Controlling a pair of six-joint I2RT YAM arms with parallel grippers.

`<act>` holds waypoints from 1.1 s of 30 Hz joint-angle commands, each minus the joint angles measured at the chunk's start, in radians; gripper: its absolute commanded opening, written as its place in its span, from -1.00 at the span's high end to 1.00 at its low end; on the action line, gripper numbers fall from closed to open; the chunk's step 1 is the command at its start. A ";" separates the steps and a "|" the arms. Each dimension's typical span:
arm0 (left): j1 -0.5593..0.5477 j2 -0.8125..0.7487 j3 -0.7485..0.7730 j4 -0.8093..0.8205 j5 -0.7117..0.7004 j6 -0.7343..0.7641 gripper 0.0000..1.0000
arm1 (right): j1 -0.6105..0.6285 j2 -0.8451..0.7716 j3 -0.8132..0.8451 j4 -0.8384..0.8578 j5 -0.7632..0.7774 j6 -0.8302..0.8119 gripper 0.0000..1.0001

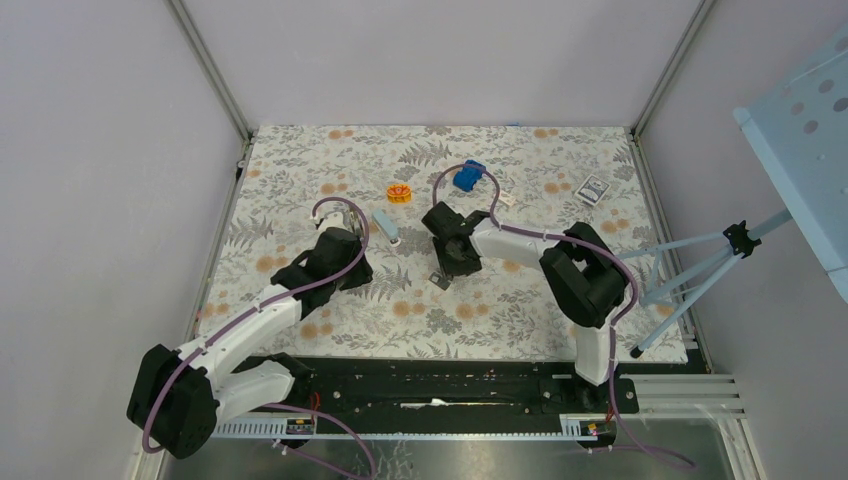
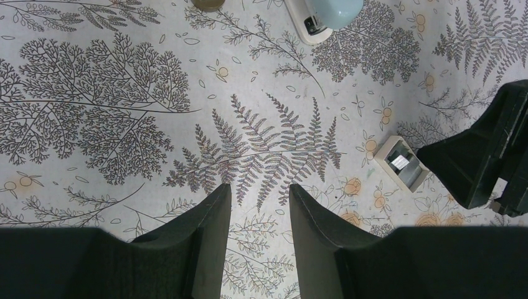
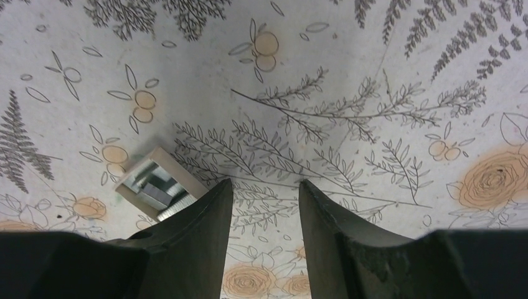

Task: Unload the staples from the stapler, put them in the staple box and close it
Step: Adjust the staple box at the center of the board.

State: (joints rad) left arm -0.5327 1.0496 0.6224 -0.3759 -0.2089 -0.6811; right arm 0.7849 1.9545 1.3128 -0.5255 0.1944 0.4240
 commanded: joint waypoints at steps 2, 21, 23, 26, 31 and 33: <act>0.004 0.018 0.035 0.035 0.006 0.004 0.13 | -0.005 -0.090 -0.014 -0.028 0.009 0.019 -0.01; 0.151 0.190 0.118 0.196 0.108 0.009 0.12 | -0.151 -0.215 -0.053 0.195 -0.239 -0.037 0.01; 0.170 0.228 0.141 0.218 0.128 0.041 0.12 | -0.166 -0.218 -0.072 0.236 -0.271 -0.059 0.01; 0.174 0.299 0.183 0.240 0.140 0.104 0.13 | -0.171 -0.202 -0.074 0.268 -0.306 -0.084 0.00; 0.178 0.398 0.235 0.280 0.198 0.133 0.13 | -0.171 -0.200 -0.130 0.341 -0.342 -0.102 0.00; 0.178 0.425 0.250 0.281 0.204 0.154 0.13 | -0.171 -0.213 -0.164 0.366 -0.343 -0.118 0.00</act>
State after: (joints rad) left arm -0.3595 1.4376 0.8108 -0.1638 -0.0540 -0.5877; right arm 0.6086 1.7687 1.2011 -0.2398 -0.1013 0.3511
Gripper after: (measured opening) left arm 0.438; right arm 0.499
